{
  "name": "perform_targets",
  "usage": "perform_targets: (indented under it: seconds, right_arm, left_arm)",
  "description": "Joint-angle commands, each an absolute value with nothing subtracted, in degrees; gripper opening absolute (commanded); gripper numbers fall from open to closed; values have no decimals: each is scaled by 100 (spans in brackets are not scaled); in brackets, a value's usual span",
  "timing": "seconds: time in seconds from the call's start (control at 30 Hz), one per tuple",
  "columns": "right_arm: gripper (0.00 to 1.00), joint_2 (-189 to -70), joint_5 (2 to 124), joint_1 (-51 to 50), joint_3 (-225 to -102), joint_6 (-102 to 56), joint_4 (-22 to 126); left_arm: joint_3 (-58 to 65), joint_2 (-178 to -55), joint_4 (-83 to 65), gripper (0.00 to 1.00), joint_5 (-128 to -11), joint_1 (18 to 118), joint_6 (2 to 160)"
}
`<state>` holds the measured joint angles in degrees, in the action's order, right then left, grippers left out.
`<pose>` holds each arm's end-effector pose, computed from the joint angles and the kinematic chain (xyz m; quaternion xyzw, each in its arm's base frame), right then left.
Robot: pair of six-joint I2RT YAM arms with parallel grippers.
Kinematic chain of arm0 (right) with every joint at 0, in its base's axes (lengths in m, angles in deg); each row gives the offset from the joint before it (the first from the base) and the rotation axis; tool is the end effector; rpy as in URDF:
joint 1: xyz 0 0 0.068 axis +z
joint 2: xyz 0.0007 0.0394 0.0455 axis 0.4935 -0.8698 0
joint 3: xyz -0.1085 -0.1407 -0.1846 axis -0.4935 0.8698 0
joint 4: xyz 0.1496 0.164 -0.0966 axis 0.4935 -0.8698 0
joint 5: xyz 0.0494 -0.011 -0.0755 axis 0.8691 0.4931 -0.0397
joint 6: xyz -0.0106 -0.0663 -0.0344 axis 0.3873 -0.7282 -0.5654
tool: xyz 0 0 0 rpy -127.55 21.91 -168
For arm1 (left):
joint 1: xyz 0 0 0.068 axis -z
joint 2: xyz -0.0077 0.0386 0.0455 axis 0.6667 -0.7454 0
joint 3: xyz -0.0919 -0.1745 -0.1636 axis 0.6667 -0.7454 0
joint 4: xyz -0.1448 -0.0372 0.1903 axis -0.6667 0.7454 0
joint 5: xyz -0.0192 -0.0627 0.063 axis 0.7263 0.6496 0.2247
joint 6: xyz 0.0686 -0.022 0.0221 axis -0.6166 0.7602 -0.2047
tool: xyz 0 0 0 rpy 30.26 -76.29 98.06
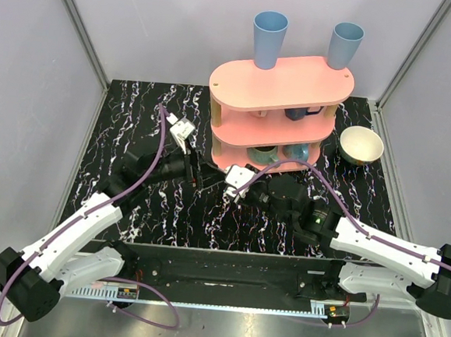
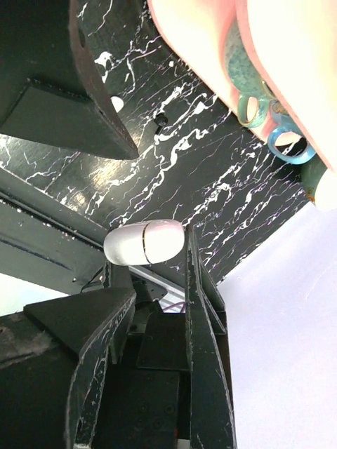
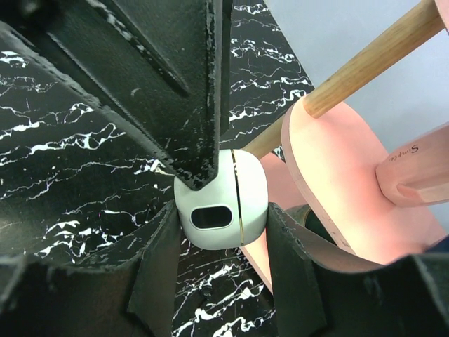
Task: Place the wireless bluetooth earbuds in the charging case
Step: Pass from the right arm to the left
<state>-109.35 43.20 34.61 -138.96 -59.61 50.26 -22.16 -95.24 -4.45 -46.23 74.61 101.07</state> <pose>0.1274 0.2320 0.3202 -0.5214 0.5771 0.1033 0.6200 0.1754 -0.1527 0.3206 0.1846 0.7346 -0.5055 0.4133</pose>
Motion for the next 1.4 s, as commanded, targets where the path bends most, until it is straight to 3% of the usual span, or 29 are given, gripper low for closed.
perform_targets:
  seconds: [0.0,0.1,0.7,0.93,1.27,1.37]
  right_arm:
    - [0,-10854,4446,3529,-13994,-5822,5445]
    - [0,-10854,4438,3529,-14003,-5805,5445]
    - [0,-10950,4482,3556,-14056,-5796,5454]
    - [0,-10898,4464,3556,-13995,-5805,5445]
    - [0,-10915,4473,3556,-13986,-5928,5375]
    - [1,-10906,4473,3547,-14003,-5963,5322]
  left_arm:
    - [-2199,-9531,-966,74,-4764,7486,10136]
    - [-2181,-9584,-974,69,-4650,7494,10162]
    - [-2067,-9962,-1062,67,-4061,7574,10198]
    - [-2058,-10006,-1071,54,-4034,7591,10197]
    - [-1988,-10111,-1089,48,-3964,7609,10197]
    - [-1979,-10146,-1089,38,-3947,7609,10206]
